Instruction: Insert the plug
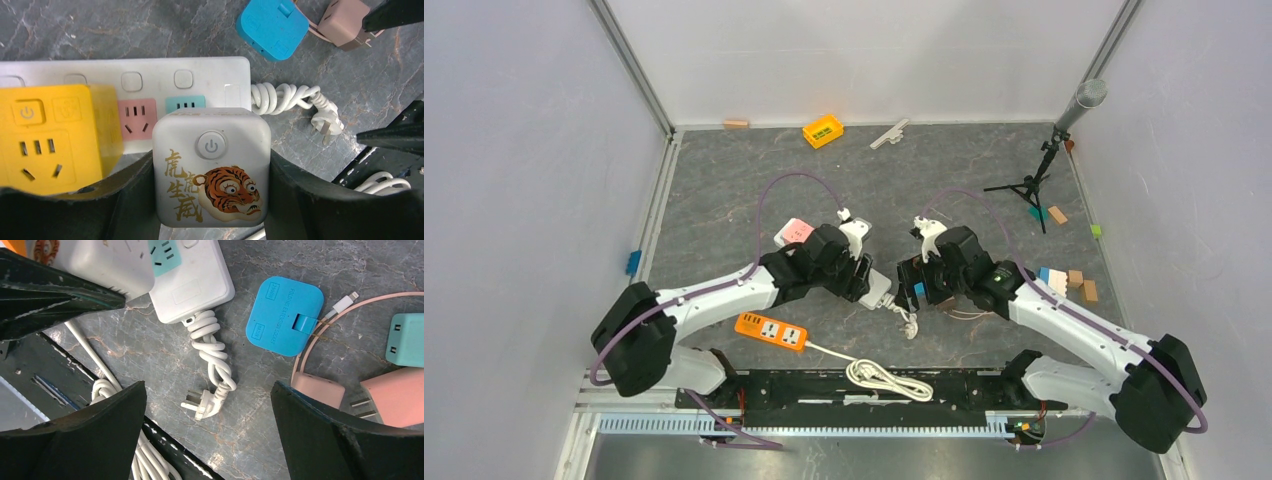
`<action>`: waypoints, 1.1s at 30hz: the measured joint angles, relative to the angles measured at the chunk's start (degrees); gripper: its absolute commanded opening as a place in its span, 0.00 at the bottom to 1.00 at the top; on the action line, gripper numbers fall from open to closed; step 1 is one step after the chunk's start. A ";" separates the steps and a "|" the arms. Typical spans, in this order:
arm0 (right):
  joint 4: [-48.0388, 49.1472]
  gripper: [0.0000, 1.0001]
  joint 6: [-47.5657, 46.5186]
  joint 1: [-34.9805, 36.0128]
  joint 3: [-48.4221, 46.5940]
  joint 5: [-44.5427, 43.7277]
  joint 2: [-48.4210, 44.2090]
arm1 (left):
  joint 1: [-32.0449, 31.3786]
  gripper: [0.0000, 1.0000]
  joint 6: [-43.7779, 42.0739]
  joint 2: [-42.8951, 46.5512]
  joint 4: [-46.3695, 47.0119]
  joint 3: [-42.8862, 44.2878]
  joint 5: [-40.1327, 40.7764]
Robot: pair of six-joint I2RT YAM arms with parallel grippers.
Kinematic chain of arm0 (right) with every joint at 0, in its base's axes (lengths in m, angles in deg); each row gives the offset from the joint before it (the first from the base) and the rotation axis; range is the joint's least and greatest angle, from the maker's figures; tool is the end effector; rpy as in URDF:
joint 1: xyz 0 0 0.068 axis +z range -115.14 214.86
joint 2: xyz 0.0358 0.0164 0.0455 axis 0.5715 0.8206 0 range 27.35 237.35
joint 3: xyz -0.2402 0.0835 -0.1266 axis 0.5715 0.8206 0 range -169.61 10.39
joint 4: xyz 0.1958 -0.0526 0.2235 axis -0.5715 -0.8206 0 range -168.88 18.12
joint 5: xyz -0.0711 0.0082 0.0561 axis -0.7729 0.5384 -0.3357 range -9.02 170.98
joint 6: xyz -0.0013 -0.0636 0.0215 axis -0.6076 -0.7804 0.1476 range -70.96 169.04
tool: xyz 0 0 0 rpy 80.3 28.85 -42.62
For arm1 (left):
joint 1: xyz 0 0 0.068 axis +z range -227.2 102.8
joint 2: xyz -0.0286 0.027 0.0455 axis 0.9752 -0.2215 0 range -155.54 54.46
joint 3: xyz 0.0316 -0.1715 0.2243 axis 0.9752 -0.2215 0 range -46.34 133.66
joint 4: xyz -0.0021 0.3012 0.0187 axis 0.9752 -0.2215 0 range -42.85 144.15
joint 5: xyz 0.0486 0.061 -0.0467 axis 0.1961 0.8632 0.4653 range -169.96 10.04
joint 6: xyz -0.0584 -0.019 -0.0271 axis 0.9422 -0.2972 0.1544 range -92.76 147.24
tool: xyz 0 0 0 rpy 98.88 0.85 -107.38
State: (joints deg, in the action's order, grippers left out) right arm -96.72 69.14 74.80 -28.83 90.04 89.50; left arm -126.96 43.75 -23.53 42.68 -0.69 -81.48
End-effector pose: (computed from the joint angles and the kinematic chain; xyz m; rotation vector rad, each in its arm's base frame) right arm 0.1977 0.1766 0.2065 -0.5064 2.4505 0.6545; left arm 0.2119 -0.2527 0.1916 0.7040 2.3106 -0.5898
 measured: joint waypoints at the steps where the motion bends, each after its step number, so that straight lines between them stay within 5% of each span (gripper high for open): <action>1: 0.26 0.98 0.31 -0.02 0.17 0.09 -0.33 | 0.00 0.02 -0.55 -0.44 0.11 0.48 0.04; 33: -0.55 0.98 -0.33 -1.01 0.87 -0.07 -1.18 | -0.79 0.02 -9.25 -8.50 1.09 5.09 4.83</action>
State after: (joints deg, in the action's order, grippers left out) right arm -97.27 68.81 73.80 -27.96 89.98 88.32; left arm -127.75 34.50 -32.04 43.78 4.40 -76.64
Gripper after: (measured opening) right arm 0.979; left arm 0.666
